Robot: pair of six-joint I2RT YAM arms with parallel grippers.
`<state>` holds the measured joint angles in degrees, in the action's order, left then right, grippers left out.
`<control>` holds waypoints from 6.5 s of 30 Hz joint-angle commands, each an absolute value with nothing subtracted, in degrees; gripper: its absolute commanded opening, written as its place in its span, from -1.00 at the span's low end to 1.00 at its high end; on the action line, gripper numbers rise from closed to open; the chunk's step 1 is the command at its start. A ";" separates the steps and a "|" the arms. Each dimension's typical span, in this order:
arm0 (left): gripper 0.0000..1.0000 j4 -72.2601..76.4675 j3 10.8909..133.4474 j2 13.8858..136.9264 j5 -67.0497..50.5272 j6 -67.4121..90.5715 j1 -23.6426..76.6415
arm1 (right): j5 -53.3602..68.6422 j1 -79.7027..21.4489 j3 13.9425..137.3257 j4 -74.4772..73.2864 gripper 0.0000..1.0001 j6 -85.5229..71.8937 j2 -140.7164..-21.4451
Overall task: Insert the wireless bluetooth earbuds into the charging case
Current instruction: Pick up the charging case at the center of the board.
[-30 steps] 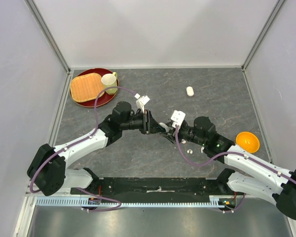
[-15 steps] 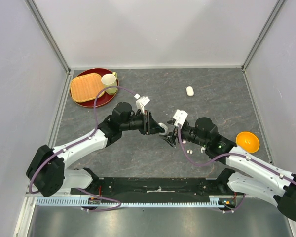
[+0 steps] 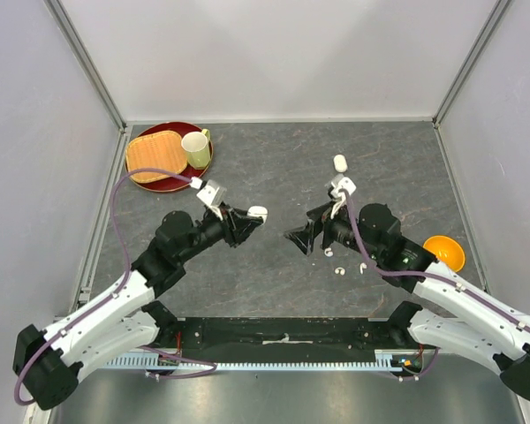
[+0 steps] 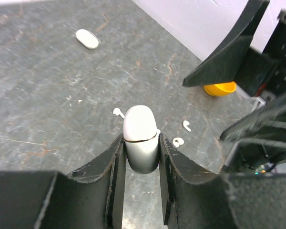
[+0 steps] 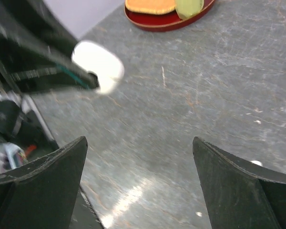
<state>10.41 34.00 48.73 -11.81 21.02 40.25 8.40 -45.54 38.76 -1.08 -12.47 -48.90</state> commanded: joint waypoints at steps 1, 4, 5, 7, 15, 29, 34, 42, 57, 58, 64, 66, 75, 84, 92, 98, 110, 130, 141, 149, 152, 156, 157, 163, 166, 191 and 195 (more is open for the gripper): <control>-0.96 20.47 28.05 43.34 -8.08 12.14 40.25 | 6.50 -45.62 46.31 -2.29 0.96 -30.21 -51.67; -0.96 26.70 23.92 40.35 -10.28 10.64 40.25 | 11.06 -45.09 49.39 -2.28 0.96 -37.84 -55.80; -0.96 30.46 22.17 39.99 -12.89 10.46 40.34 | 11.51 -45.00 49.83 -2.37 0.95 -40.75 -57.90; -0.96 34.43 20.31 39.46 -15.28 9.93 40.25 | 15.10 -44.39 50.80 -1.94 0.96 -48.12 -59.76; -0.96 51.14 13.19 40.25 -19.16 8.00 40.34 | 22.41 -43.33 42.05 16.05 0.96 -74.94 -60.21; -0.96 58.18 13.80 45.79 -23.64 8.08 40.34 | 22.85 -43.33 36.74 28.99 0.95 -90.52 -62.66; -0.96 58.97 14.50 47.90 -24.70 8.61 40.34 | 23.82 -43.33 37.79 28.04 0.86 -92.81 -64.16; -0.96 59.68 15.03 49.22 -24.96 8.00 40.34 | 23.29 -43.42 37.79 25.22 0.65 -95.71 -64.25; -0.96 61.08 15.91 51.59 -25.93 8.79 40.43 | 23.20 -44.12 35.42 31.38 0.32 -100.11 -67.24; -0.95 61.17 15.91 51.68 -25.84 8.79 40.34 | 23.29 -44.21 35.33 31.90 0.28 -100.54 -67.32; -0.92 61.17 16.17 52.47 -25.31 9.23 40.43 | 23.29 -44.56 35.07 34.01 0.04 -101.34 -67.94; -0.90 61.17 16.43 52.73 -25.57 9.75 40.43 | 23.20 -44.65 34.72 34.54 -0.13 -101.60 -68.11; -0.65 58.54 18.10 54.31 -25.58 13.53 40.34 | 22.41 -44.74 34.80 34.20 -0.69 -98.63 -67.42; -0.50 56.25 18.81 54.49 -25.31 14.41 40.34 | 20.22 -44.82 36.12 29.97 -0.81 -95.19 -65.74; -0.30 55.11 18.90 54.58 -25.22 14.85 40.34 | 19.95 -44.91 35.68 31.81 -0.88 -95.54 -65.74; -0.12 55.02 18.90 54.75 -24.96 14.85 40.43 | 19.95 -44.83 35.33 33.31 -0.91 -96.33 -65.83; -0.09 55.90 18.55 54.84 -24.96 14.68 40.43 | 19.69 -44.91 33.75 34.72 -0.94 -98.26 -65.74; -0.32 58.89 17.93 54.67 -24.52 15.21 40.43 | 18.02 -44.91 32.26 33.75 -0.95 -99.76 -65.74; -0.30 59.32 17.75 54.58 -24.08 15.21 40.34 | 17.58 -44.91 31.73 33.66 -0.95 -99.93 -65.66; -0.27 59.50 17.58 54.58 -24.43 15.21 40.43 | 17.23 -44.83 31.46 33.66 -0.95 -100.28 -65.48; -0.44 59.76 17.58 54.58 -24.43 15.21 40.34 | 17.23 -44.82 31.46 33.58 -0.95 -100.20 -65.48; -0.95 60.12 17.58 54.49 -24.61 14.94 40.34 | 17.14 -44.83 31.46 33.57 -0.94 -100.20 -65.48; -0.96 60.12 17.58 54.67 -24.61 14.94 40.43 | 17.05 -44.82 31.29 33.57 -0.94 -100.20 -65.48; -0.95 60.29 17.67 54.76 -25.22 15.03 40.43 | 16.44 -44.91 31.55 32.09 -0.88 -99.23 -64.78; -0.72 60.03 17.84 54.84 -25.14 15.47 40.43 | 15.74 -44.83 31.82 30.85 -0.92 -98.79 -64.16; -0.95 60.21 18.19 55.37 -26.10 16.00 40.43 | 14.15 -44.82 33.13 24.52 -0.92 -96.15 -62.67; -0.96 60.12 18.19 55.11 -26.28 15.64 40.34 | 14.15 -44.91 33.13 24.35 -0.84 -96.06 -62.58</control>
